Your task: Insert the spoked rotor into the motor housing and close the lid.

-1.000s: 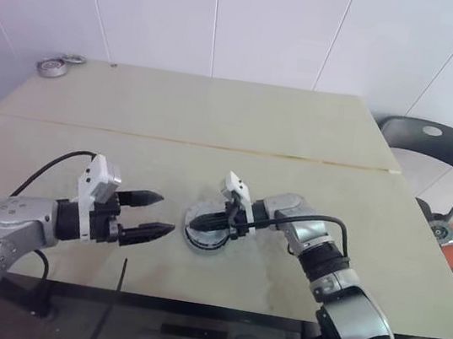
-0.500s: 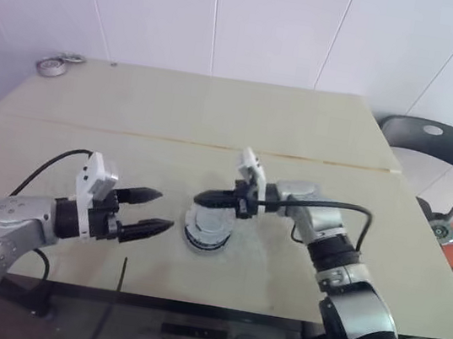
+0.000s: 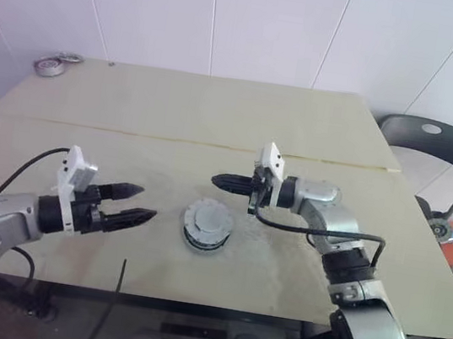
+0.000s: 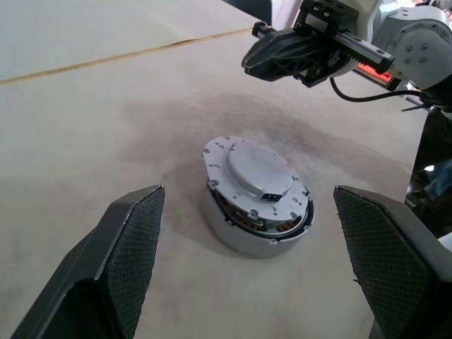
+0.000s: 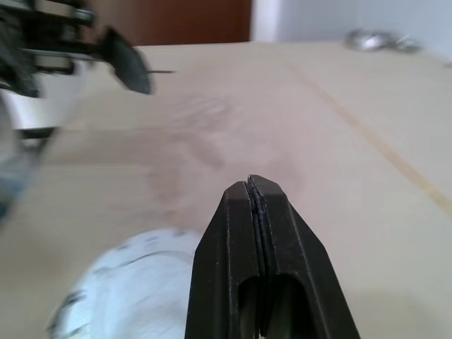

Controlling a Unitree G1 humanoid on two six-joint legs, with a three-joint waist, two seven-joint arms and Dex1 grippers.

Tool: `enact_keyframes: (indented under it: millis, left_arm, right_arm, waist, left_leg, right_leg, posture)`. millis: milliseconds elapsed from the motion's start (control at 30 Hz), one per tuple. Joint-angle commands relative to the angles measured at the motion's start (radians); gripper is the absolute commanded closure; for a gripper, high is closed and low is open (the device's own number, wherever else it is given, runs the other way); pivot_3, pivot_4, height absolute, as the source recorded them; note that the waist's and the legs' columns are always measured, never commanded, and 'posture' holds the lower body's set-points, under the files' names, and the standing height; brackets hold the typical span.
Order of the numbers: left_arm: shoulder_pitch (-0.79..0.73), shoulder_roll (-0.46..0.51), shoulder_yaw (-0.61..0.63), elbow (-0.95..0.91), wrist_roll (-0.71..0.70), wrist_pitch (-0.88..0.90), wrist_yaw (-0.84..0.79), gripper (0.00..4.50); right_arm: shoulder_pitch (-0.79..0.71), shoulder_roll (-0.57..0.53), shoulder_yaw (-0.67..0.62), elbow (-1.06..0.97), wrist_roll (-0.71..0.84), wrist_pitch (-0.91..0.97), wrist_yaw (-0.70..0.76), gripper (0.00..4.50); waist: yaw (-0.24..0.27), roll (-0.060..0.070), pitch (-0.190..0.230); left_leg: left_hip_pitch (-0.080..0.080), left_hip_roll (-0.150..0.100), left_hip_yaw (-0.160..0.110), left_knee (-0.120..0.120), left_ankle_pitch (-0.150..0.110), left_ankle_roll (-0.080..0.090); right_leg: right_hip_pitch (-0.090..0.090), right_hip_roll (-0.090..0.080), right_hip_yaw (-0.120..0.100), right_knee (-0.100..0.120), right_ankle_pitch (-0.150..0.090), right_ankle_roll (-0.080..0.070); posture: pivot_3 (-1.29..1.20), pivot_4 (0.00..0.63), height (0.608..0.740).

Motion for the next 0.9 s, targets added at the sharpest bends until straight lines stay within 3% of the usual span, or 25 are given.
enact_keyframes:
  millis: [33,267,733,833,900]
  left_arm:
    - [0.007,0.024,0.042,0.000,0.017,-0.019,-0.017,0.43]
    - [0.001,0.030,0.028,-0.013,0.022,-0.007,-0.042,0.43]
    - [-0.178,-0.013,-0.124,0.094,0.080,-0.031,-0.100,0.43]
    - [-0.199,-0.016,-0.138,0.117,0.093,-0.037,-0.117,0.43]
    - [-0.207,-0.019,-0.147,0.117,0.098,-0.037,-0.123,0.43]
  right_arm:
    - [0.031,0.023,0.000,-0.074,-0.013,-0.039,-0.064,4.49]
    - [0.098,0.010,0.021,-0.178,0.006,0.031,-0.080,4.49]
    - [0.226,-0.055,-0.020,-0.342,0.029,0.137,-0.182,4.49]
    - [0.254,-0.068,-0.013,-0.369,0.020,0.127,-0.192,3.88]
    - [0.268,-0.074,-0.018,-0.383,0.028,0.133,-0.197,3.24]
  waist:
    - [0.001,0.000,0.000]
    - [0.003,0.000,0.000]
    - [0.003,0.000,0.000]
    - [0.002,0.000,0.000]
    - [0.003,0.000,0.000]
  left_leg:
    - [0.000,0.000,0.000,0.000,0.000,0.000]
    - [0.000,0.000,0.000,0.000,0.000,0.000]
    - [0.000,0.000,0.000,0.000,0.000,0.000]
    - [0.000,0.000,0.000,-0.001,0.000,0.000]
    - [0.000,0.000,0.000,0.000,0.000,0.000]
  right_leg:
    - [0.000,0.000,0.000,0.000,0.000,0.000]
    - [0.001,0.000,0.000,0.000,-0.001,-0.002]
    - [0.000,0.000,0.000,0.000,-0.001,-0.002]
    - [0.000,0.000,0.000,0.000,-0.001,-0.002]
    - [0.000,0.000,0.000,0.000,-0.001,-0.001]
  posture:
    - [0.00,0.000,0.740]
    - [0.00,0.000,0.740]
    - [0.00,0.000,0.740]
    - [0.00,0.000,0.740]
    - [0.00,0.000,0.740]
